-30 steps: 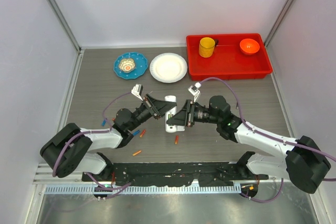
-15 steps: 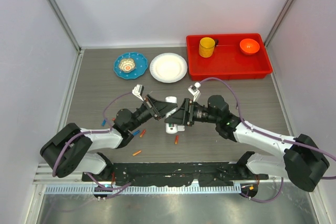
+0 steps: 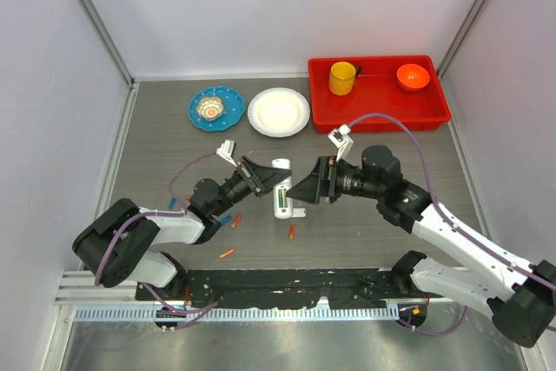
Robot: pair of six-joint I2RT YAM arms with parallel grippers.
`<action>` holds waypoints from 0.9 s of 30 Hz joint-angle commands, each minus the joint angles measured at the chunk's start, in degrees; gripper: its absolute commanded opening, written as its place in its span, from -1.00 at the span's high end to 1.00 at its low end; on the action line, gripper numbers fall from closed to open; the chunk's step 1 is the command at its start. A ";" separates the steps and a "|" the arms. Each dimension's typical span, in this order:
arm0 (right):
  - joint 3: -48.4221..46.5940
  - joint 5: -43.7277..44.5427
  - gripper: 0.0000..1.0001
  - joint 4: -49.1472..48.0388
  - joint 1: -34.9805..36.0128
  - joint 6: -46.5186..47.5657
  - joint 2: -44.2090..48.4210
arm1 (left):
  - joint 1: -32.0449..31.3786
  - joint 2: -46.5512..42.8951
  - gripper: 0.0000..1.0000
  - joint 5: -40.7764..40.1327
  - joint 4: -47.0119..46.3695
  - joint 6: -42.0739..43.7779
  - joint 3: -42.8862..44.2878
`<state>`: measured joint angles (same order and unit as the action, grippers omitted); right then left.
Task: Load the batteries into the remote control
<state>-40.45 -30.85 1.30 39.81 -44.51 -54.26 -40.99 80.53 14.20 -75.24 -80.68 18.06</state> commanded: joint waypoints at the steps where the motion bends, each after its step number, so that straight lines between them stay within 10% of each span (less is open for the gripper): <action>1: -4.99 7.36 -0.79 14.40 -1.23 11.27 4.60 | 3.28 -0.99 0.99 0.74 -9.94 1.23 0.30; 15: 2.30 66.77 -0.90 26.29 -1.84 5.68 5.48 | 9.27 -22.51 0.99 2.15 14.58 6.06 -3.29; 21: -1.64 66.01 -0.92 24.28 -10.44 10.75 -1.01 | 9.44 -30.95 1.00 1.19 19.96 7.12 -8.30; 27: -5.69 59.60 -0.53 22.96 -25.39 13.40 -11.82 | 9.53 -34.03 1.00 3.73 21.89 8.35 -9.62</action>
<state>-42.02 30.00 26.81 22.26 -32.86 -61.41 -31.83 48.60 16.21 -53.65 -74.30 8.51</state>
